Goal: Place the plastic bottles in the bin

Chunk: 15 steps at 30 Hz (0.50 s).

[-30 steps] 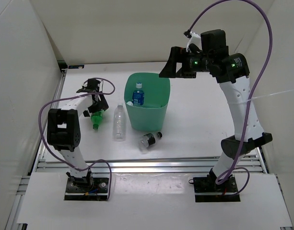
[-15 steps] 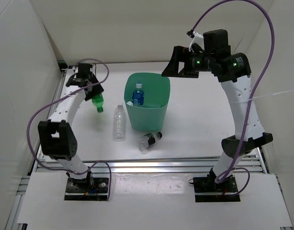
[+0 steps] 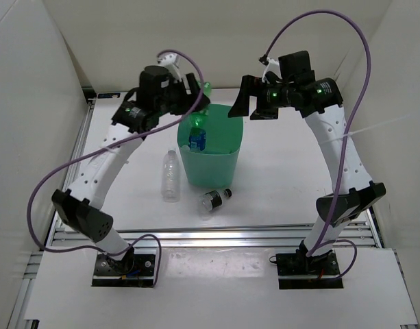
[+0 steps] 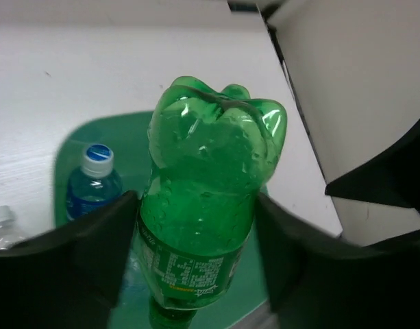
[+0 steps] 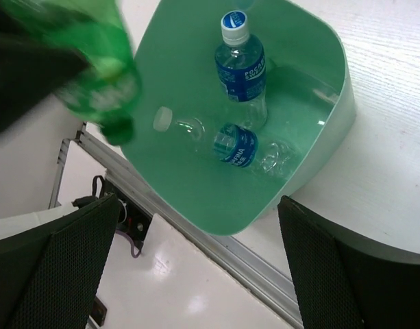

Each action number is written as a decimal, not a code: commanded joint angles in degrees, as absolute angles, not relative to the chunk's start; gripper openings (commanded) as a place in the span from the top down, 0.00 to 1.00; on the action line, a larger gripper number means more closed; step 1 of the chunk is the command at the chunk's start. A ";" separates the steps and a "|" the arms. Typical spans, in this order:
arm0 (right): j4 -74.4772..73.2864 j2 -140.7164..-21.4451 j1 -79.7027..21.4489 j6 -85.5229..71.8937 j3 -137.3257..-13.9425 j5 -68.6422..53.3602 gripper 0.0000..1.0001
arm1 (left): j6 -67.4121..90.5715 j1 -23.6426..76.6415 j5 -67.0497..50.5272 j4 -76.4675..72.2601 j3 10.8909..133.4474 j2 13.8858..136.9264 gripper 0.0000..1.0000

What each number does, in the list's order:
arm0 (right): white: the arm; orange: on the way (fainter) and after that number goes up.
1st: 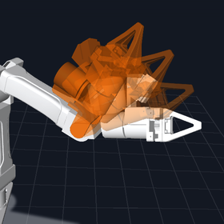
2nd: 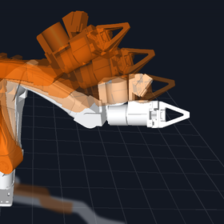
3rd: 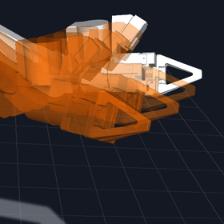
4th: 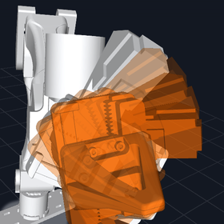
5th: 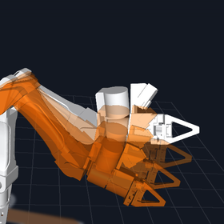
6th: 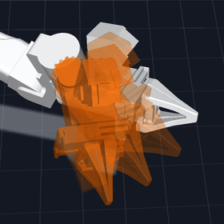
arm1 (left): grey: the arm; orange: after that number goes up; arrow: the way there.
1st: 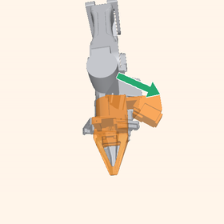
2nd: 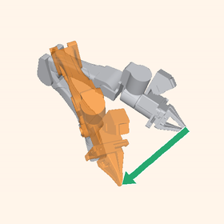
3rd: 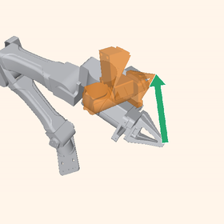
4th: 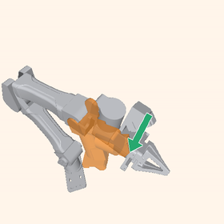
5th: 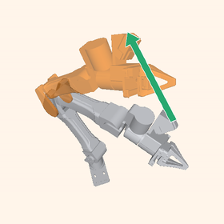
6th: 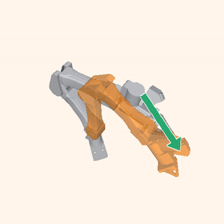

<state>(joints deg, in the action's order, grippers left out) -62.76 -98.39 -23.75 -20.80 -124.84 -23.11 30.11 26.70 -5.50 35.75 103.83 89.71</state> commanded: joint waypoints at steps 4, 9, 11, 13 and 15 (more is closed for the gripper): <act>-57.57 -97.47 -22.68 -21.18 -123.05 -24.08 0.00 | 27.52 28.65 -8.19 36.21 101.07 88.25 0.00; -57.57 -96.95 -21.53 -21.18 -122.52 -24.08 0.00 | 22.06 28.04 10.76 36.21 97.31 78.07 0.00; -57.57 -96.94 -21.53 -21.18 -121.99 -24.60 0.00 | 23.37 24.55 15.05 36.21 89.24 72.55 0.00; -57.57 -96.42 -21.53 -21.18 -121.47 -25.13 0.00 | 24.60 16.81 1.67 34.81 80.04 69.97 0.00; -57.57 -96.42 -21.01 -21.18 -120.85 -25.14 0.00 | 25.66 13.64 -4.20 32.79 74.30 67.86 0.00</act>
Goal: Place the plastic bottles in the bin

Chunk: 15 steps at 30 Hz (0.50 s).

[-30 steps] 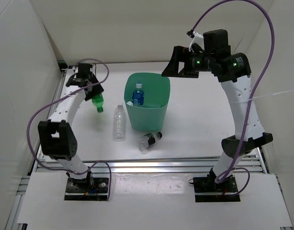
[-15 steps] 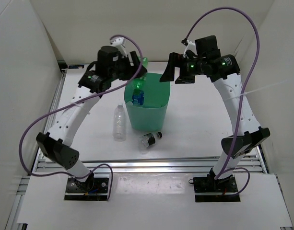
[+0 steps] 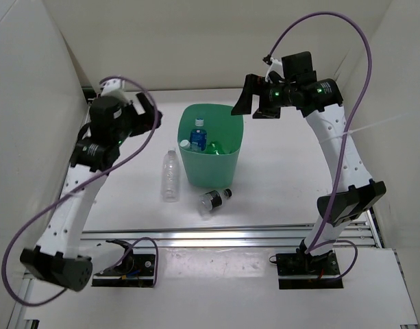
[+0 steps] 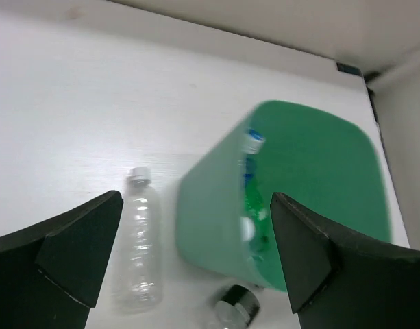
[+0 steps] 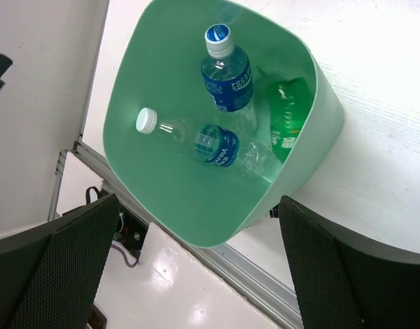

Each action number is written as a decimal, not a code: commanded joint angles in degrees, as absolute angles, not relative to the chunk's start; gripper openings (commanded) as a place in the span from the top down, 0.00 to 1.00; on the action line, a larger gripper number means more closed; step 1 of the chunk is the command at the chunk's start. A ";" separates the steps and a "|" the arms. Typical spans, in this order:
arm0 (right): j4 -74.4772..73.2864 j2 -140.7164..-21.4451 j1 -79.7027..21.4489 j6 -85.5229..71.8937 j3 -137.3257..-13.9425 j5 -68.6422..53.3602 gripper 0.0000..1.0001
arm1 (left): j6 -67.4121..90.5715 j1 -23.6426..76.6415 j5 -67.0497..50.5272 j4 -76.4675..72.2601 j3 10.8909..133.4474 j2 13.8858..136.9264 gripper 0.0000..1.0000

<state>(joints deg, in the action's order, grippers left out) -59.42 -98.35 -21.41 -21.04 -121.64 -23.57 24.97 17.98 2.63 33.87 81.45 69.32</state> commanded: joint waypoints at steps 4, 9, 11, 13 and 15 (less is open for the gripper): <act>-57.57 -96.42 -20.48 -21.18 -120.32 -25.75 0.00 | 26.98 9.78 -9.47 28.14 61.21 67.24 0.00; -57.57 -96.94 -19.95 -21.18 -120.32 -27.42 0.00 | 26.98 9.14 -14.84 22.60 55.46 71.70 0.00; -58.10 -97.73 -19.43 -21.18 -122.42 -28.74 0.00 | 26.98 9.14 -16.87 21.45 54.15 73.29 0.00; -59.50 -98.61 -19.42 -21.18 -124.09 -29.53 0.00 | 25.76 9.14 -16.88 20.92 53.10 74.35 0.00; -59.50 -99.84 -18.81 -21.18 -125.77 -30.23 0.00 | 25.75 8.53 -17.92 18.38 51.08 75.05 0.00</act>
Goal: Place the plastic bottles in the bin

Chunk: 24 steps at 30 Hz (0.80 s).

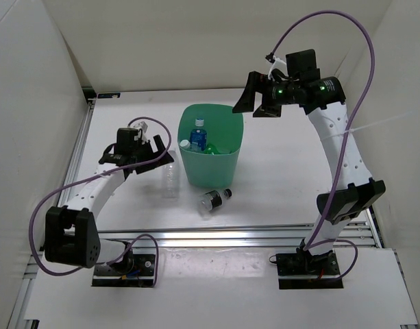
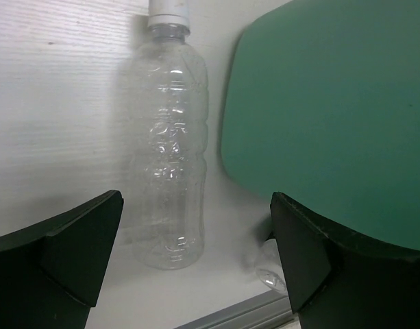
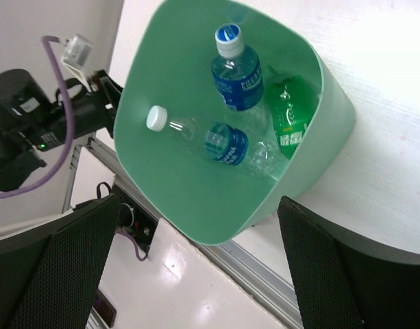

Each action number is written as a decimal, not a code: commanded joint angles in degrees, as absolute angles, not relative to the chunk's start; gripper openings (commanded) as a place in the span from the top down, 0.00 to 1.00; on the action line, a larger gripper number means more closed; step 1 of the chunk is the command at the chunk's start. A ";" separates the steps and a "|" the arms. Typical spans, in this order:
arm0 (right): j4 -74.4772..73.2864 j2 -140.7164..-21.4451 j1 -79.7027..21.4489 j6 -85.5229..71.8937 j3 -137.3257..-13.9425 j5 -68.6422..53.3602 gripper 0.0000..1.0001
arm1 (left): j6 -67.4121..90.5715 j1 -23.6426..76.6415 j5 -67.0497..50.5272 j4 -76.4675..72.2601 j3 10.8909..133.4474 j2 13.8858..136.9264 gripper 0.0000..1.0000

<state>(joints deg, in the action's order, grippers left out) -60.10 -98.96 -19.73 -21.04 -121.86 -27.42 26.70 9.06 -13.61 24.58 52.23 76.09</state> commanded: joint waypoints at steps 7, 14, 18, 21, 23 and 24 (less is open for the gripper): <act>-61.35 -100.29 -17.23 -20.57 -128.32 -30.76 0.00 | 25.75 8.53 -22.50 12.93 47.99 83.40 0.00; -61.35 -100.28 -15.47 -20.57 -128.32 -32.34 0.00 | 26.27 8.53 -23.55 11.60 48.08 91.83 0.00; -61.87 -100.28 -14.86 -20.57 -128.32 -32.87 0.00 | 26.28 8.53 -26.45 11.60 50.53 96.66 0.21; -61.87 -100.28 -14.85 -20.57 -128.32 -32.87 0.00 | 26.80 8.53 -26.46 11.60 50.54 97.73 0.42; -61.87 -100.28 -14.33 -20.57 -128.32 -32.87 0.00 | 26.81 7.91 -25.15 11.60 48.26 95.46 0.45; -61.87 -100.28 -14.33 -20.57 -128.32 -32.87 0.00 | 27.50 7.91 -24.53 11.60 47.56 91.88 0.48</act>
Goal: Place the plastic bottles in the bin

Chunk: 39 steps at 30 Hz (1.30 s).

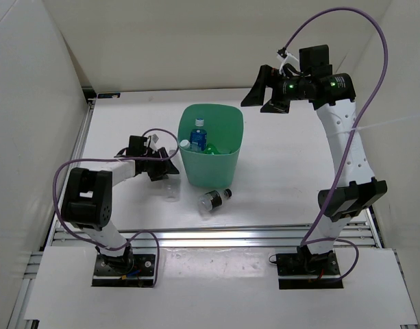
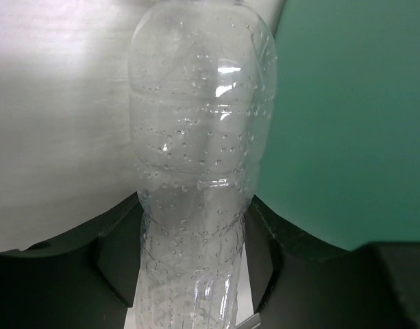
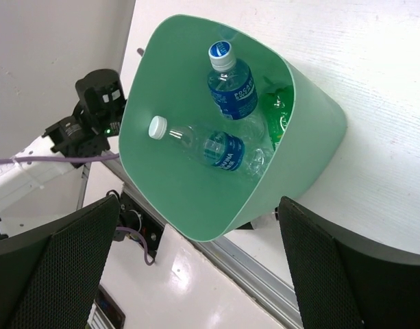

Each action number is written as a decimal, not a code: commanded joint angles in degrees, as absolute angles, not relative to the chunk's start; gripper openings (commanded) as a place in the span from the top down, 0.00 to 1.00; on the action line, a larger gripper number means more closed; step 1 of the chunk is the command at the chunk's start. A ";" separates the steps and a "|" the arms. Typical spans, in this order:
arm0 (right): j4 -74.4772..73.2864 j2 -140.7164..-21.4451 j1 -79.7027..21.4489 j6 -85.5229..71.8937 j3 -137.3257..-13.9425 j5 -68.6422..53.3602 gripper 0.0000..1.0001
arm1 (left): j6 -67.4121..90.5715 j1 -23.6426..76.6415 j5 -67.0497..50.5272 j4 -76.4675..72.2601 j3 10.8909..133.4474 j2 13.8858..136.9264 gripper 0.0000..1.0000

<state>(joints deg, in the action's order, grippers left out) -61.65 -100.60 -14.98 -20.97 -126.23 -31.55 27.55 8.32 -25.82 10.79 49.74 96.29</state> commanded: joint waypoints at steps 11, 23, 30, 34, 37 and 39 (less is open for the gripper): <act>-60.56 -101.95 -14.85 -21.70 -125.78 -34.10 0.02 | 30.59 10.79 -15.82 29.94 66.51 69.61 0.55; -56.16 -99.59 -15.38 -23.38 -117.78 -34.63 0.05 | 22.43 22.93 -19.16 35.59 95.79 85.57 0.51; -52.13 -94.93 -15.38 -23.91 -110.24 -32.26 0.05 | 21.27 28.82 -15.40 37.17 99.14 87.47 0.01; -50.89 -92.90 -15.38 -24.43 -106.44 -31.73 0.05 | 20.74 29.36 -4.59 39.37 103.35 84.12 0.00; -50.11 -89.84 -15.38 -26.53 -102.76 -31.21 0.06 | 20.91 29.36 9.27 41.04 106.35 79.66 0.00; -49.39 -88.69 -15.38 -29.34 -98.29 -30.68 0.06 | 21.70 28.49 19.92 41.04 103.74 76.31 0.00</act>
<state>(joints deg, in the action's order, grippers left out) -52.25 -91.92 -15.18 -25.91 -102.30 -31.48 21.65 29.39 2.81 40.34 102.76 85.30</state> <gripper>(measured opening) 0.943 0.995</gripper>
